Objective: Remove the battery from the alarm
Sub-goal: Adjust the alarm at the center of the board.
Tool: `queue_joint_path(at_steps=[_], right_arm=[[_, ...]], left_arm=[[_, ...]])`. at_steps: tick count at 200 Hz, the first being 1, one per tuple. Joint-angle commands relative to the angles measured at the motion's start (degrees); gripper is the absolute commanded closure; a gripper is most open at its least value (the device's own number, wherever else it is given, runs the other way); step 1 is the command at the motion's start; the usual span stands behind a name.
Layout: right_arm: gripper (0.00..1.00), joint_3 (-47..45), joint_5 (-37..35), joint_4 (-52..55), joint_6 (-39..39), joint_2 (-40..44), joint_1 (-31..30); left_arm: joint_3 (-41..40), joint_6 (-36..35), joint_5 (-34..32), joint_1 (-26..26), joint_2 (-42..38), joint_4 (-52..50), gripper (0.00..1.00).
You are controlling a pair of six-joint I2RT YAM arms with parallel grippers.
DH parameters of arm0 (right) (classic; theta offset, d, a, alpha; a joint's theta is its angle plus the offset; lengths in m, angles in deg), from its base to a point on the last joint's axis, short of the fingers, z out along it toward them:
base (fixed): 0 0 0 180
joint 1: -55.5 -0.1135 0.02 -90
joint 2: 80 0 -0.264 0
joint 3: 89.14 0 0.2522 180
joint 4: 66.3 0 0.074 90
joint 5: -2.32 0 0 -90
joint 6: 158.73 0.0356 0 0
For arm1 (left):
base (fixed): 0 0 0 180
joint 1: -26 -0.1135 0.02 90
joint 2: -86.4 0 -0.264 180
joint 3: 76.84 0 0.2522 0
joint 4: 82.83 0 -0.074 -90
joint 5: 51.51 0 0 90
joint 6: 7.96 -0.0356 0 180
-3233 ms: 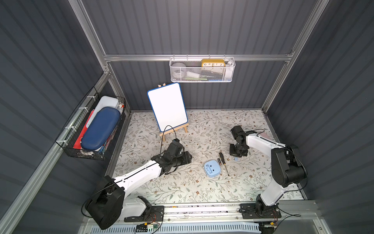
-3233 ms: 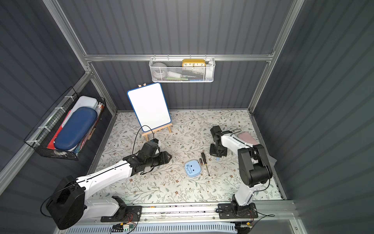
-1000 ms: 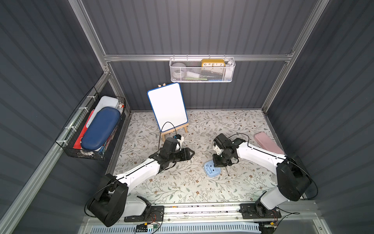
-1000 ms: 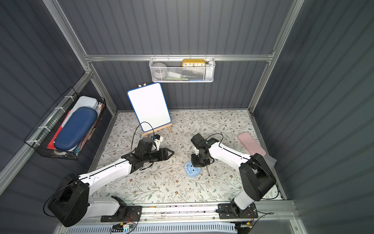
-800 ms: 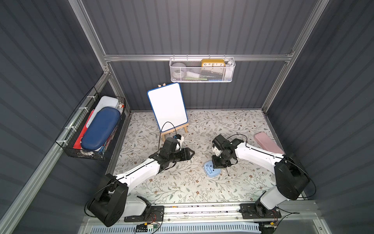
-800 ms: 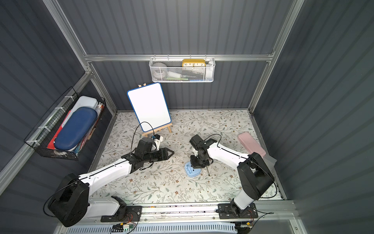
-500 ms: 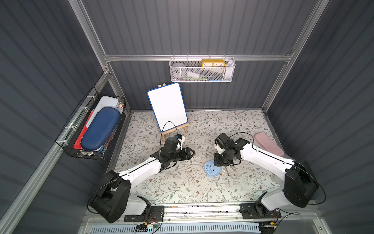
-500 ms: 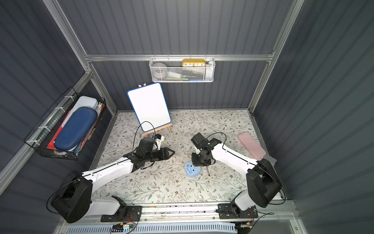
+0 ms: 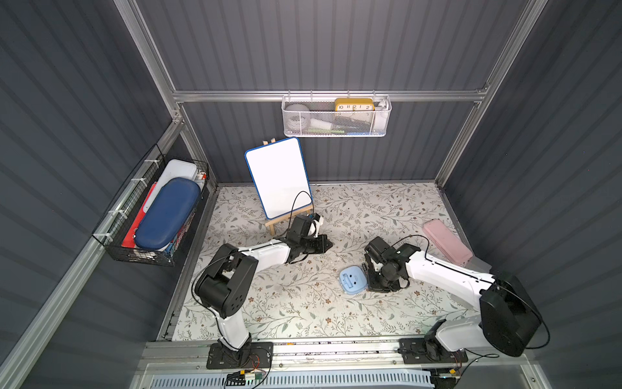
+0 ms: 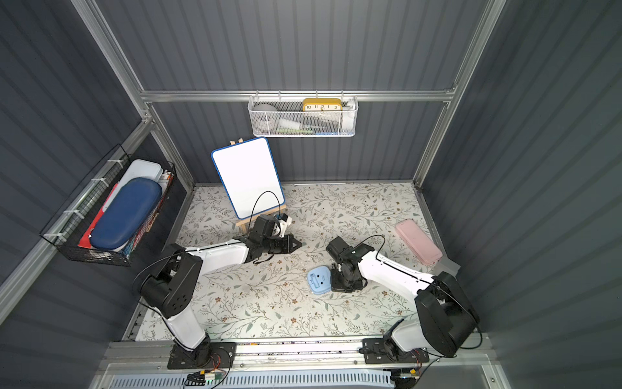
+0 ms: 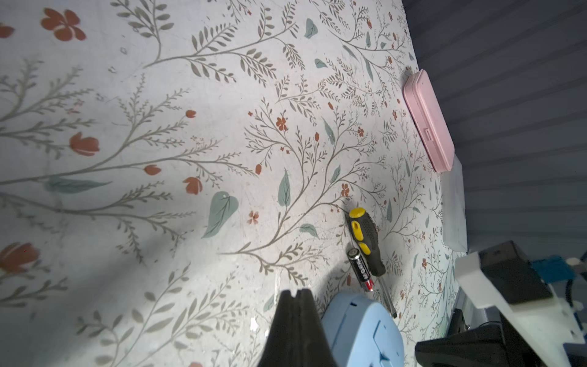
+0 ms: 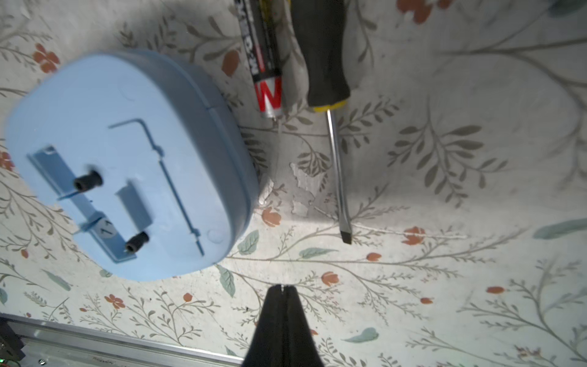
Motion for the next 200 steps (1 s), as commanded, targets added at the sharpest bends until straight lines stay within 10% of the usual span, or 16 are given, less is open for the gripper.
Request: queue_joint_path(at_steps=[1, 200], right_arm=[[1.0, -2.11, 2.22, -3.92, 2.36, -0.53, 0.14], [1.0, 8.67, 3.81, -10.21, -0.02, -12.81, 2.02]], left_arm=[[1.08, -0.63, 3.35, -0.01, 2.61, 2.5, 1.0], [-12.9, 5.37, -0.79, 7.81, -4.42, 2.23, 1.0]])
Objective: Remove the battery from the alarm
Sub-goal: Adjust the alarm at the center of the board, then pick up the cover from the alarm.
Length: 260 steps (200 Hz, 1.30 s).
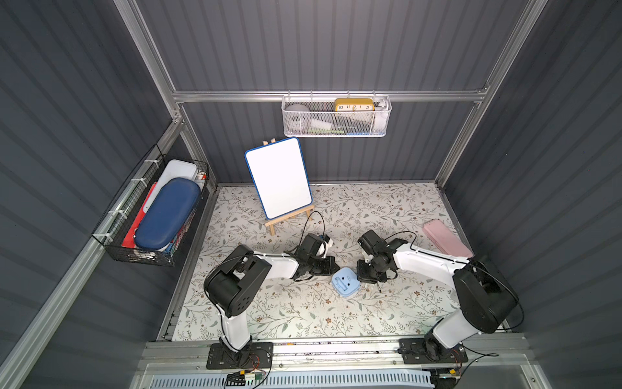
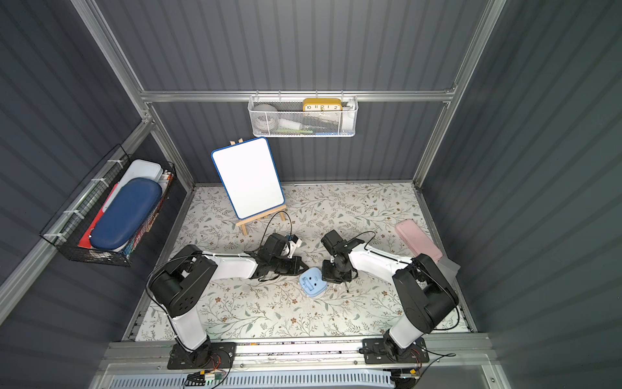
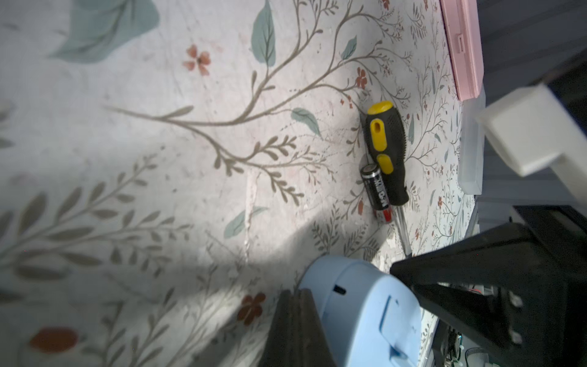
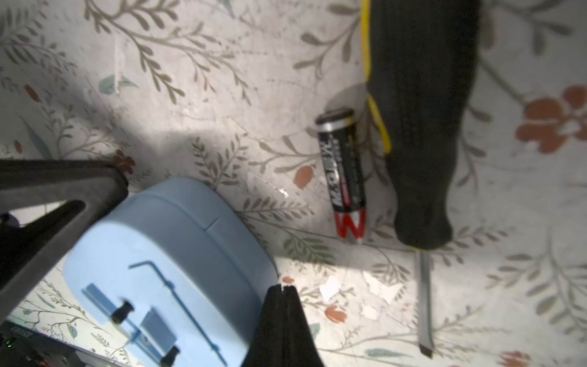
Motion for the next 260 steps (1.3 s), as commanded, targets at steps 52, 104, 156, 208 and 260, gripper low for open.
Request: queue_joint_path(at_steps=[52, 104, 156, 208, 260], right_arm=[[1.0, 5.9, -3.88, 4.6, -5.11, -0.87, 0.66], [0.78, 7.6, 0.73, 9.21, -14.0, 5.8, -0.18], [0.73, 9.44, 4.73, 11.57, -20.53, 3.37, -4.6], [0.79, 12.46, 3.96, 12.36, -21.81, 0.31, -6.67], [0.79, 14.42, -0.53, 15.08, -22.56, -3.29, -7.52]], left_arm=[[-7.96, 3.88, -0.92, 0.55, -9.06, -1.7, 1.0], [-10.06, 4.91, -5.99, 0.73, -16.74, -7.97, 1.0], [-8.48, 5.44, -8.59, -1.0, -20.95, -13.33, 0.43], [-8.18, 4.87, -9.49, -2.41, -22.45, -15.36, 0.4], [-8.05, 4.3, -9.32, -2.69, -22.93, -15.56, 0.4]])
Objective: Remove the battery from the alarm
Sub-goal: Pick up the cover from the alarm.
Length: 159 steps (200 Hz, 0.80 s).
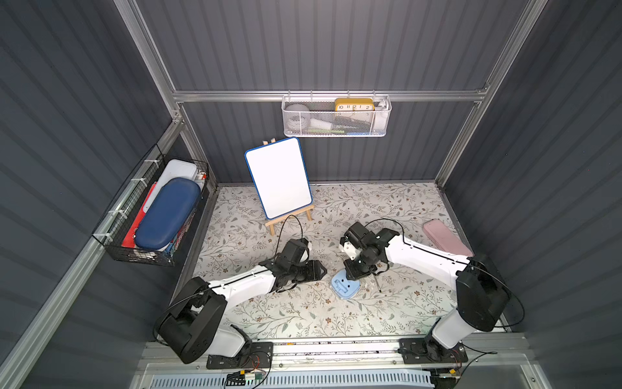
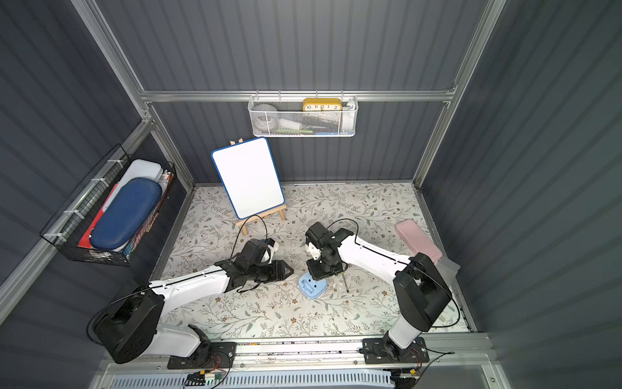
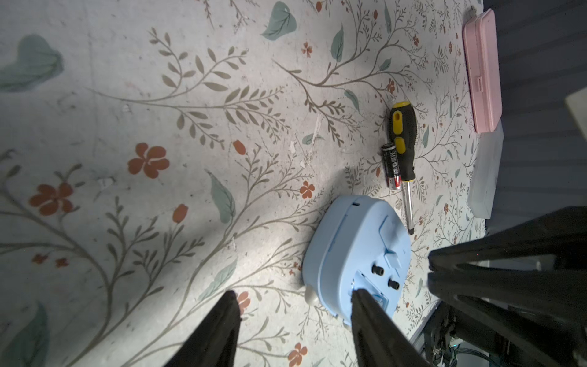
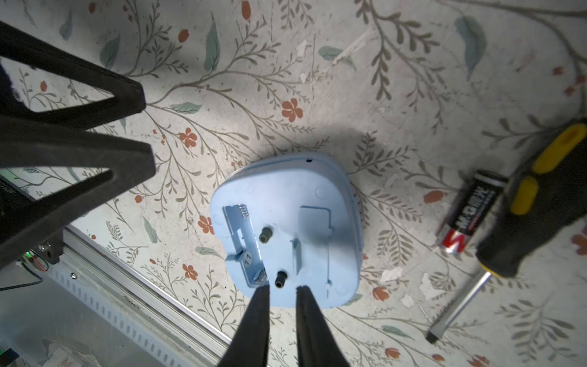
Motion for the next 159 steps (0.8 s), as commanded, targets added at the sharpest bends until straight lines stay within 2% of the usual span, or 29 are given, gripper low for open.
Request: queue_joint_path(at_steps=[1, 65, 159], right_arm=[[0.79, 1.55, -2.69, 3.06, -0.99, -1.55, -0.69], [0.76, 2.33, -2.54, 2.44, -0.53, -1.98, -1.72], [0.78, 3.51, -4.81, 3.19, -0.05, -5.3, -3.43]], left_arm=[[1.31, -1.04, -0.32, -0.42, -1.55, -1.67, 0.4], [0.79, -1.17, -0.06, -0.89, -1.84, -1.03, 0.4], [0.43, -1.34, -0.32, -1.11, -2.98, -1.16, 0.4]])
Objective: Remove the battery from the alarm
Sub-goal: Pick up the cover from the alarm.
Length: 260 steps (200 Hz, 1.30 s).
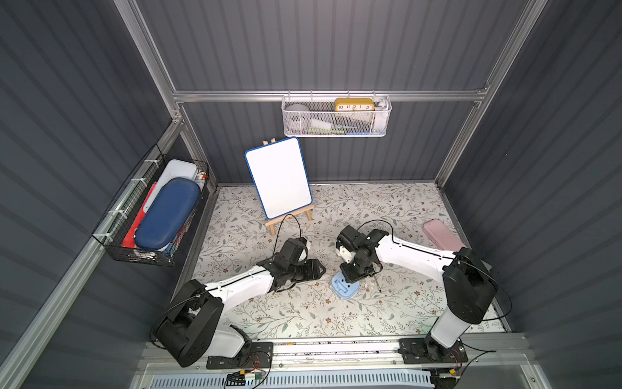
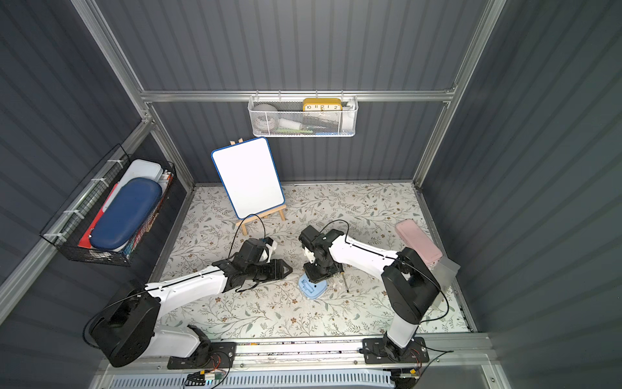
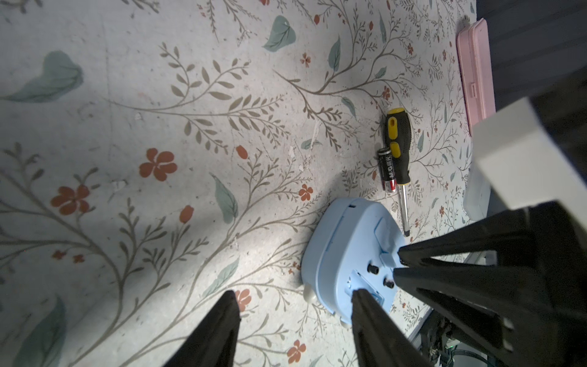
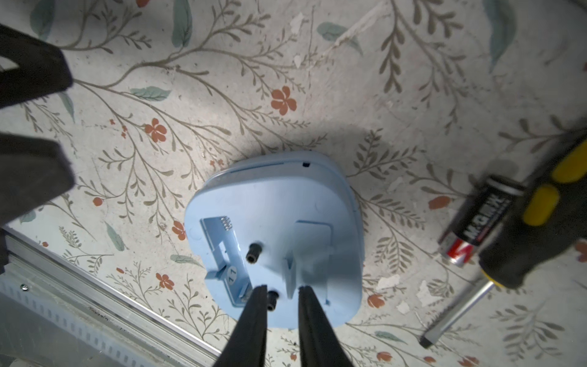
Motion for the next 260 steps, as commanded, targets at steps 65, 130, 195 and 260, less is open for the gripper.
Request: queue_joint_path(at_steps=[65, 130, 195, 260], right_arm=[[0.89, 1.73, -2.77, 2.57, 0.4, -0.36, -1.07], [0.91, 0.38, -2.59, 1.67, -2.3, 4.17, -1.59], [0.92, -1.84, 0.18, -0.46, -2.76, 16.68, -3.67], [0.93, -0.55, -0.84, -1.36, -1.74, 15.57, -5.47]], left_arm=[[0.34, -1.27, -0.24, -0.69, -2.11, -0.67, 0.4], [4.37, -4.83, 4.31, -1.19, -2.58, -1.97, 0.38], [1.31, -1.34, 24.82, -2.8, -2.73, 11.59, 0.43], [0.52, 0.39, 27.58, -2.9, -4.28, 15.27, 0.5]])
